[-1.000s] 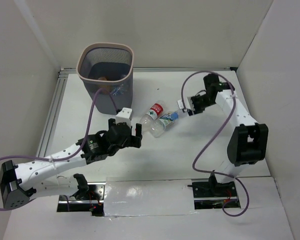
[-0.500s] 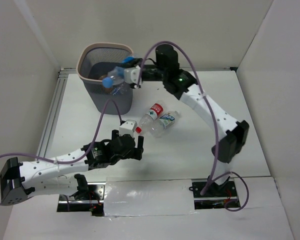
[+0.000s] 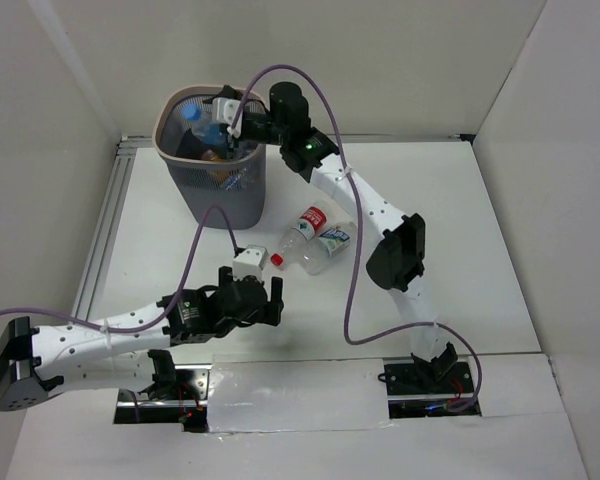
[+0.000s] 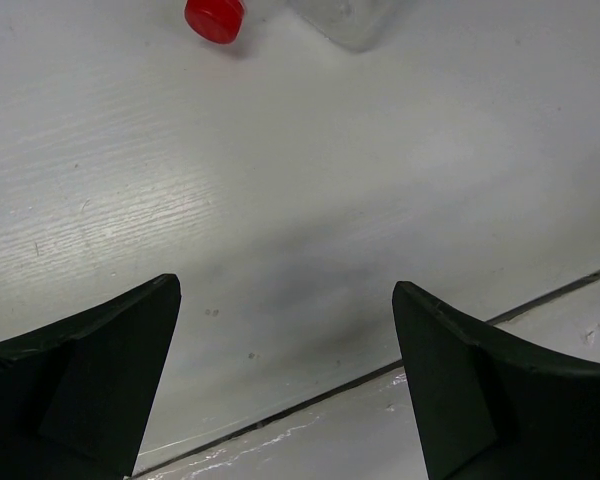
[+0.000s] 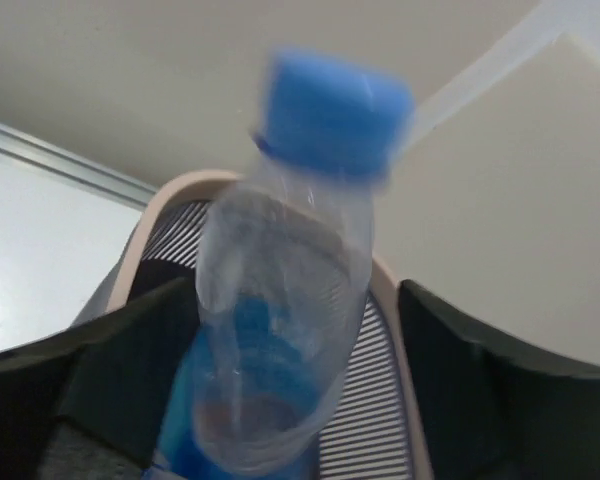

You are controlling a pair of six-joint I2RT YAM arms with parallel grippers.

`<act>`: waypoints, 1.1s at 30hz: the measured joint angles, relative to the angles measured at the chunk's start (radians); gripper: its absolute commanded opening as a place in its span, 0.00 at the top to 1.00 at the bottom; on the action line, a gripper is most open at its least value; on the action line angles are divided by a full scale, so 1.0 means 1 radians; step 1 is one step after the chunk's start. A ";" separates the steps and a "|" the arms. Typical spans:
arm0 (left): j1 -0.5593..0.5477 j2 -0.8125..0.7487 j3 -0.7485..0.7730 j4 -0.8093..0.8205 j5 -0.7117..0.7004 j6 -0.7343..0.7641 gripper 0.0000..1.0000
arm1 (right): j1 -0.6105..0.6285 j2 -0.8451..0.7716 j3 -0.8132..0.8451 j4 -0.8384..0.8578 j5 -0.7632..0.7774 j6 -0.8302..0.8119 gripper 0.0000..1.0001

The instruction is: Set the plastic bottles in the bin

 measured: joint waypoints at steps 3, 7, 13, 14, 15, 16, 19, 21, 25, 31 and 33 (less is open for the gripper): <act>-0.006 -0.021 0.000 -0.007 -0.010 0.000 0.00 | -0.022 0.058 0.035 0.024 0.008 0.111 0.00; -0.009 -0.029 0.000 0.008 -0.028 0.014 0.00 | -0.059 0.069 0.042 0.034 0.067 0.257 0.00; -0.008 0.074 0.036 0.076 -0.069 0.132 0.00 | -0.156 0.004 0.069 0.036 0.167 0.462 0.17; 0.002 0.109 0.057 0.093 -0.071 0.167 0.01 | -0.191 -0.027 0.058 0.031 0.176 0.493 0.30; 0.012 0.146 0.081 0.114 -0.068 0.200 0.01 | -0.237 -0.080 0.021 0.031 0.187 0.532 0.66; 0.025 0.177 0.102 0.135 -0.067 0.230 0.03 | -0.282 -0.127 -0.014 0.021 0.192 0.552 0.85; 0.088 0.269 0.173 0.202 -0.039 0.324 0.04 | -0.471 -0.325 -0.205 0.012 0.183 0.616 1.00; 0.146 0.327 0.225 0.240 -0.013 0.376 0.04 | -0.607 -0.451 -0.346 -0.021 0.151 0.605 0.90; 0.260 0.460 0.349 0.283 0.039 0.443 0.04 | -0.725 -0.588 -0.549 -0.217 -0.008 0.455 0.23; 0.344 0.700 0.554 0.312 0.093 0.508 0.04 | -0.728 -0.649 -0.970 -0.478 -0.196 0.229 0.19; 0.350 0.769 0.608 0.310 0.111 0.523 0.04 | -0.728 -0.683 -1.118 -0.526 -0.201 0.204 0.19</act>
